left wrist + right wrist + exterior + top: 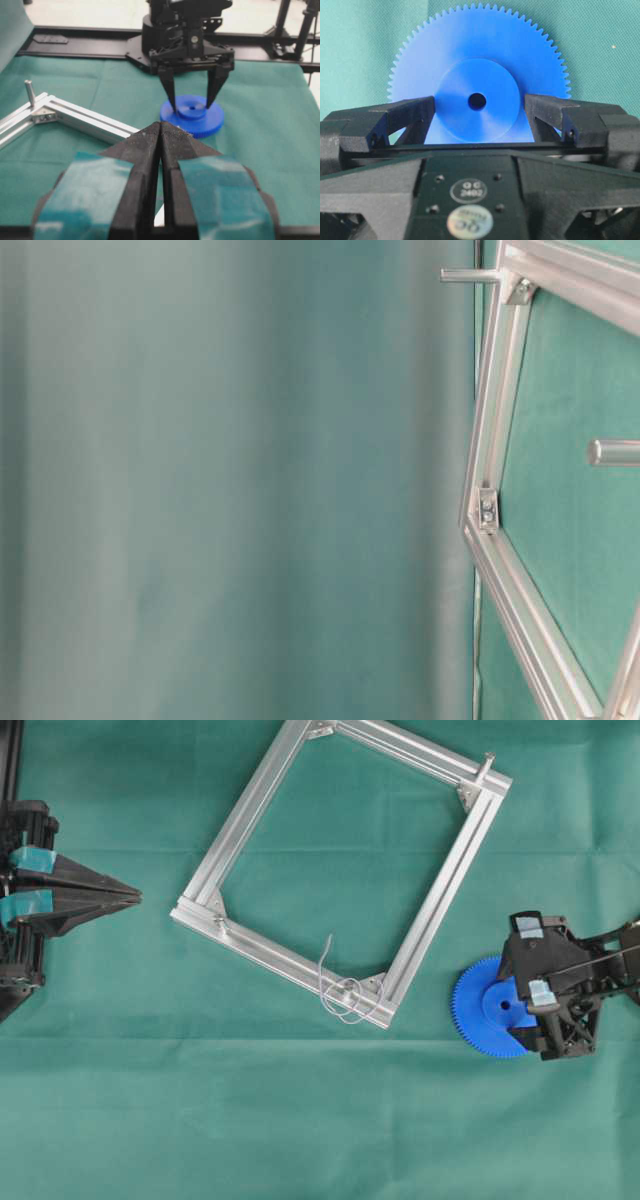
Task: Find the location of the shaft and insert the gear.
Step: 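Lower the right gripper and close it on the blue gear's hub, then lift the blue gear with the right gripper and carry it left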
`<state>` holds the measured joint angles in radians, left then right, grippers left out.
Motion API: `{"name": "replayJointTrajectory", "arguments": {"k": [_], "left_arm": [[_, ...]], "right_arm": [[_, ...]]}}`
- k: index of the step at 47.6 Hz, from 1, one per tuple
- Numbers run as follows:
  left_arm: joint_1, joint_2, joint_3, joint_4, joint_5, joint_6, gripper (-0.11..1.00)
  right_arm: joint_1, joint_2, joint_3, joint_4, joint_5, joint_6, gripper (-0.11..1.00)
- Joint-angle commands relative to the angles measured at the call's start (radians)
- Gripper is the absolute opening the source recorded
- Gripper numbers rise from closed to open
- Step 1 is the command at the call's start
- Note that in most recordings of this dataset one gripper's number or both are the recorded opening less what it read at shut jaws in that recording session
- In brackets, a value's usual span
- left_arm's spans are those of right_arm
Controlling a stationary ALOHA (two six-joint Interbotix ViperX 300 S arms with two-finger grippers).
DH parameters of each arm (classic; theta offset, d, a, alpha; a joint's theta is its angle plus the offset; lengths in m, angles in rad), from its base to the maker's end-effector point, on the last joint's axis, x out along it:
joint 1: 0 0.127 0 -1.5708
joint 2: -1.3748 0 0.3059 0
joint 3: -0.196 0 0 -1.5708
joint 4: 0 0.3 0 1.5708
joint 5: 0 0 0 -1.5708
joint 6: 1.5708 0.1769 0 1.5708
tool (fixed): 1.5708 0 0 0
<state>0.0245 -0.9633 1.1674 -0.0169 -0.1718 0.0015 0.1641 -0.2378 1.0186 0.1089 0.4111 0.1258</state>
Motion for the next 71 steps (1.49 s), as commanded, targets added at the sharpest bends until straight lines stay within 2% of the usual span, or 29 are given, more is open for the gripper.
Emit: {"name": "replayJointTrajectory", "arguments": {"k": [1,25,30,36,55,60,71], "left_arm": [[0.002,0.012,-0.026,-0.002,-0.003,-0.002,0.01],[0.002,0.011,-0.026,-0.002,-0.003,-0.002,0.01],[0.002,0.011,-0.025,-0.002,-0.003,-0.002,0.01],[0.002,0.011,-0.026,-0.002,-0.003,-0.002,0.01],[0.003,0.011,-0.026,-0.002,0.005,-0.002,0.01],[0.002,0.012,-0.026,-0.002,0.005,-0.003,0.01],[0.002,0.011,-0.026,-0.002,0.008,-0.003,0.01]], "right_arm": [[0.003,0.002,-0.008,0.003,-0.017,0.002,0.93],[0.003,0.029,-0.008,0.003,-0.021,0.014,0.92],[0.002,0.029,-0.008,0.003,-0.021,0.031,0.87],[0.002,0.028,-0.006,0.003,-0.011,0.052,0.68],[0.002,0.025,-0.023,0.008,0.041,0.061,0.69],[0.003,0.000,-0.054,0.028,0.089,0.061,0.69],[0.003,-0.091,-0.155,0.034,0.236,0.074,0.69]]}}
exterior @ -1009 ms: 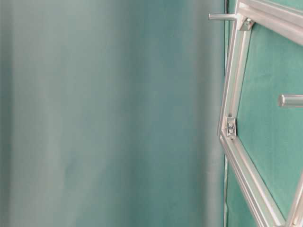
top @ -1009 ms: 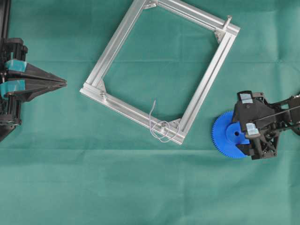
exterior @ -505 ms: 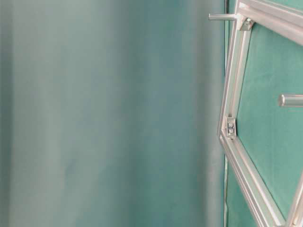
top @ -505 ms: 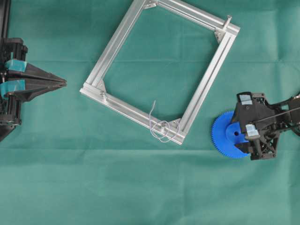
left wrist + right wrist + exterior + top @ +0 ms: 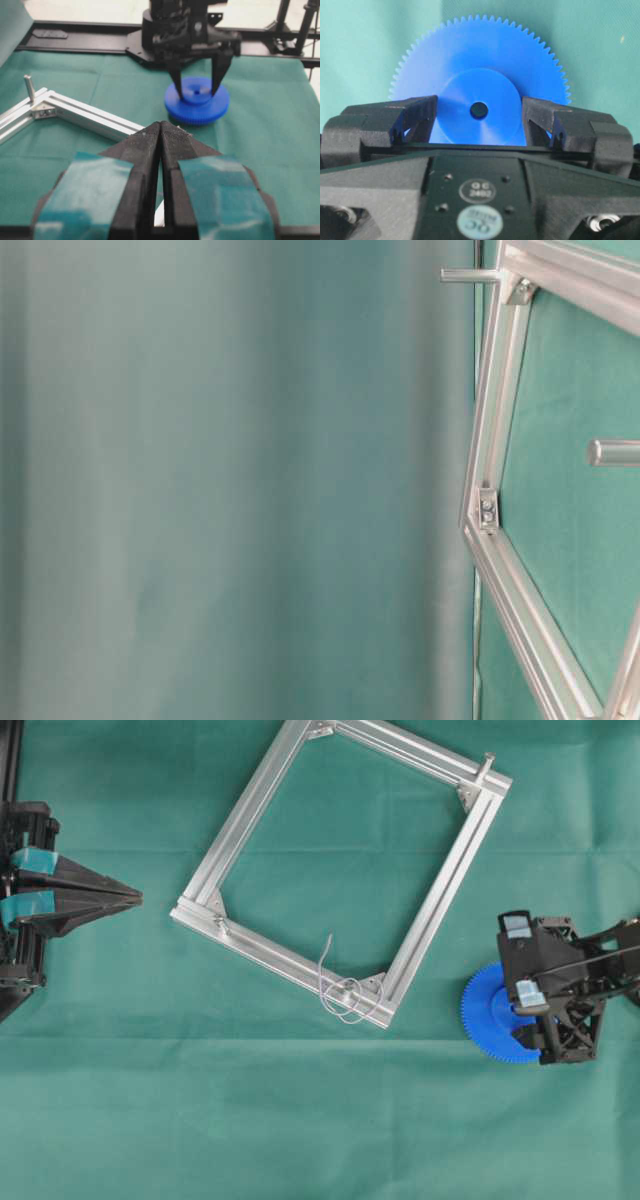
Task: Find the location of the shaft and insert the gear.
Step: 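Lift the blue gear with the right gripper and carry it left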
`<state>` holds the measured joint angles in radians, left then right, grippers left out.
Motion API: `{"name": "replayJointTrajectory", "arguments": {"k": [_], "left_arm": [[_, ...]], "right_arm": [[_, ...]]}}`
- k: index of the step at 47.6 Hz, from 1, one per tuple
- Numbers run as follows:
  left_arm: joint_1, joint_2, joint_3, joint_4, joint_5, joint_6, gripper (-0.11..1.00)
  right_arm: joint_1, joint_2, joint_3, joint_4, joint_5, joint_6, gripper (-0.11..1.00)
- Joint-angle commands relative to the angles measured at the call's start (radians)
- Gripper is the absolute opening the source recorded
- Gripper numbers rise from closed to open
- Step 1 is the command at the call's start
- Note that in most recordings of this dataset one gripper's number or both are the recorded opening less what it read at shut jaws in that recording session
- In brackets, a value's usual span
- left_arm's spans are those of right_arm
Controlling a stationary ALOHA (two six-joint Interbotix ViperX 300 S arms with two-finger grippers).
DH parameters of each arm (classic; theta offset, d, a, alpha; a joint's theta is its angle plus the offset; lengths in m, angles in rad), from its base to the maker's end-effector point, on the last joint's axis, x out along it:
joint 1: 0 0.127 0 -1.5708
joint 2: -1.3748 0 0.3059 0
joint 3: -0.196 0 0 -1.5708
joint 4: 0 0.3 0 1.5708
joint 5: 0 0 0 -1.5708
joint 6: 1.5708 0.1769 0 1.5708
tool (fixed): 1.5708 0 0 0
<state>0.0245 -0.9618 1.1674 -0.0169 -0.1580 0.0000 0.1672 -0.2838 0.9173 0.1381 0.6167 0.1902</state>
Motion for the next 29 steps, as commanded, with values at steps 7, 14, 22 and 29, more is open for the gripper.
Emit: {"name": "replayJointTrajectory", "arguments": {"k": [7,14,22,29], "left_arm": [[0.002,0.009,-0.026,-0.002,-0.006,-0.003,0.01],[0.002,0.011,-0.026,-0.002,-0.006,-0.005,0.01],[0.002,0.011,-0.026,-0.003,-0.006,-0.006,0.01],[0.002,0.011,-0.025,-0.005,-0.006,-0.006,0.01]], "right_arm": [[0.000,-0.087,-0.106,-0.006,0.094,0.075,0.69],[0.000,-0.117,-0.152,-0.043,0.164,0.124,0.69],[0.000,-0.140,-0.195,-0.103,0.219,0.167,0.69],[0.000,-0.135,-0.213,-0.132,0.225,0.199,0.69]]}}
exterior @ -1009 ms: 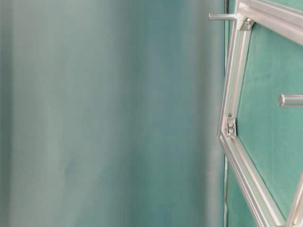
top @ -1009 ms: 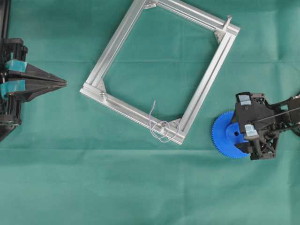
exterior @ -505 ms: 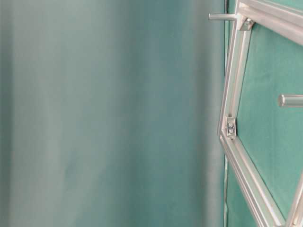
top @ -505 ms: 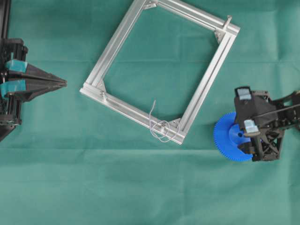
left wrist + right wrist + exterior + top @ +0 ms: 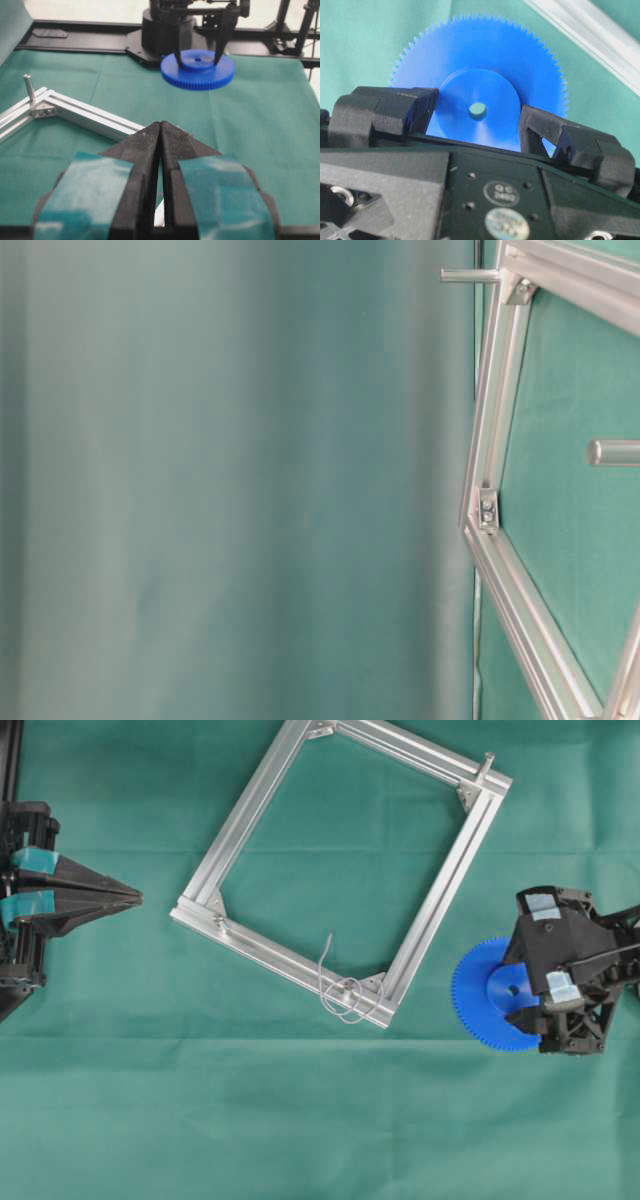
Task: Find the location of the shaft and insert the gear.
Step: 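Lift the blue gear with the right gripper and carry it left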
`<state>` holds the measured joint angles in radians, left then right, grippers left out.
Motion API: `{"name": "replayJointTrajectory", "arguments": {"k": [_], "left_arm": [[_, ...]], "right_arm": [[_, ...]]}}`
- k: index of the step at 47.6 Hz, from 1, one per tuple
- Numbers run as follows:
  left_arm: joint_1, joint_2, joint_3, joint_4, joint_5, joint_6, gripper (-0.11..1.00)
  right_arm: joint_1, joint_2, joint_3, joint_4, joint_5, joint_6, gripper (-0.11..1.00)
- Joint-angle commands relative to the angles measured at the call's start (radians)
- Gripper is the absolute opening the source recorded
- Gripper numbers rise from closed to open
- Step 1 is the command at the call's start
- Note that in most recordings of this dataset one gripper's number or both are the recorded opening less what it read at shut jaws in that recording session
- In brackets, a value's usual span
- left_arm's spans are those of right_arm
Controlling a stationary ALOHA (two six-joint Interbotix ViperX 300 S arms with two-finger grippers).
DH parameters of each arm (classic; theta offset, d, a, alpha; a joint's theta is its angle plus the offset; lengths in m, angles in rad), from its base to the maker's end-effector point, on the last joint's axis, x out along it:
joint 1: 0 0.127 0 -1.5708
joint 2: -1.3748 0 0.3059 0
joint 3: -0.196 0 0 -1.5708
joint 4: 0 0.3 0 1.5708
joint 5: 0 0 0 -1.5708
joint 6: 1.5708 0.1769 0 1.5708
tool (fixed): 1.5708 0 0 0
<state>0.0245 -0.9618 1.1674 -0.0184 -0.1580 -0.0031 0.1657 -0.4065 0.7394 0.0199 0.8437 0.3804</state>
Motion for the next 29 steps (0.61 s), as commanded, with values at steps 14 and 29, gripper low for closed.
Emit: {"name": "replayJointTrajectory", "arguments": {"k": [14,29], "left_arm": [[0.002,0.011,-0.023,-0.003,-0.006,-0.003,0.01],[0.002,0.051,-0.023,-0.003,-0.008,-0.003,0.01]], "right_arm": [[0.002,0.058,-0.087,-0.025,-0.018,0.025,0.69],[0.002,0.193,-0.215,-0.064,-0.058,0.015,0.69]]}}
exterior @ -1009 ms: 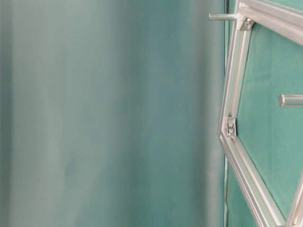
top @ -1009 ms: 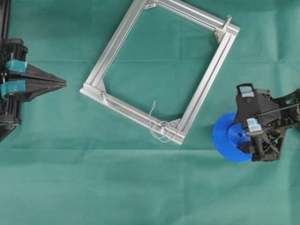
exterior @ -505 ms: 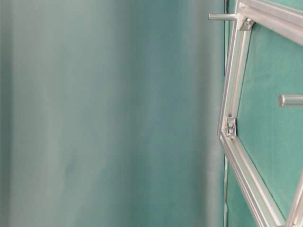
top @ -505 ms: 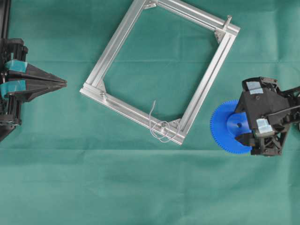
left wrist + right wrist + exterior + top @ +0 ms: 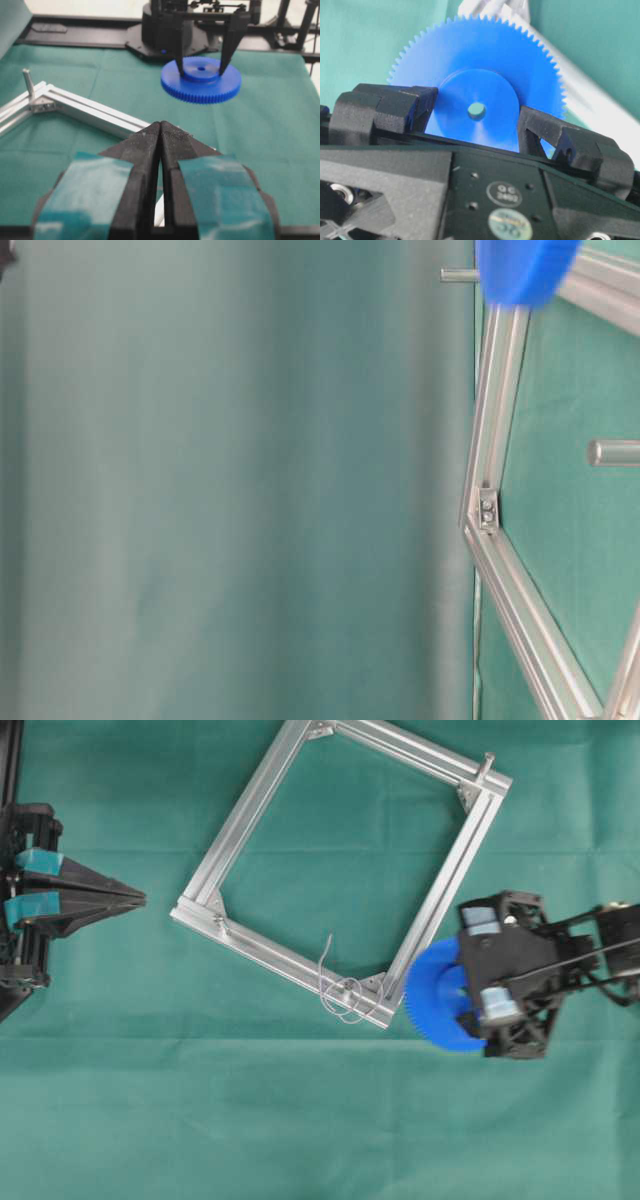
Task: Find the location of the shaft and insert the gear.
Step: 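Lift the blue gear with the right gripper and carry it left, then move the held gear over the frame's lower corner toward the shaft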
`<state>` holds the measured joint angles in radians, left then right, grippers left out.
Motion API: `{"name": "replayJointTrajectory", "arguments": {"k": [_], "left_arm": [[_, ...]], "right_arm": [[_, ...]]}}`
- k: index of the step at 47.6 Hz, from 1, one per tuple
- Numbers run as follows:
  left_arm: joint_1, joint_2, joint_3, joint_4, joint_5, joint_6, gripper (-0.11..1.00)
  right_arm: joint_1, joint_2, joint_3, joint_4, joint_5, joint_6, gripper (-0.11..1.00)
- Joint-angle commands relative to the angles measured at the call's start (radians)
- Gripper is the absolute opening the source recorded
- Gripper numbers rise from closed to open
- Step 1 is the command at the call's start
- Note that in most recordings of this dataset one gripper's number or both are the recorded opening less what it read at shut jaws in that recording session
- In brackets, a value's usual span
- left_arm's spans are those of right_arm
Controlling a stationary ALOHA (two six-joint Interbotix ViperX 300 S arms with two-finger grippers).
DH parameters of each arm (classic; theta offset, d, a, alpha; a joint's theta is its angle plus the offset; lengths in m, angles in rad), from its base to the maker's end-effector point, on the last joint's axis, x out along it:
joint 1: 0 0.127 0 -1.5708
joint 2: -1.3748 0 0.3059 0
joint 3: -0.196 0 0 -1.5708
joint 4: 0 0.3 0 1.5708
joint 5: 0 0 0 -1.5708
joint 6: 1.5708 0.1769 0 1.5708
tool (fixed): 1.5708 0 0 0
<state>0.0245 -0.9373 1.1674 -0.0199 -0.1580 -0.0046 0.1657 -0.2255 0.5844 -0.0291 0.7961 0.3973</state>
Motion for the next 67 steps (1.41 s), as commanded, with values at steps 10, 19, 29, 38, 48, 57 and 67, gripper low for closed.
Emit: {"name": "replayJointTrajectory", "arguments": {"k": [10,19,29,38,48,57,67], "left_arm": [[0.002,0.077,-0.028,-0.002,-0.012,-0.002,0.01],[0.002,0.075,-0.028,-0.002,-0.006,-0.002,0.01],[0.002,0.071,-0.026,-0.002,0.011,0.000,0.01],[0.002,0.071,-0.028,-0.002,0.026,0.000,0.01],[0.002,0.069,-0.026,-0.002,0.026,0.000,0.01],[0.002,0.071,-0.026,-0.002,0.028,0.000,0.01],[0.002,0.069,-0.028,-0.002,0.028,0.000,0.01]], "right_arm": [[0.002,0.107,-0.167,-0.063,-0.003,-0.002,0.69],[-0.009,0.172,-0.252,-0.091,0.006,-0.002,0.69],[-0.018,0.222,-0.313,-0.098,0.006,-0.002,0.69],[-0.026,0.253,-0.342,-0.098,0.006,-0.002,0.69],[-0.034,0.284,-0.347,-0.098,0.002,0.002,0.69],[-0.032,0.328,-0.347,-0.092,0.006,0.006,0.69],[-0.034,0.344,-0.347,-0.092,-0.006,0.006,0.69]]}}
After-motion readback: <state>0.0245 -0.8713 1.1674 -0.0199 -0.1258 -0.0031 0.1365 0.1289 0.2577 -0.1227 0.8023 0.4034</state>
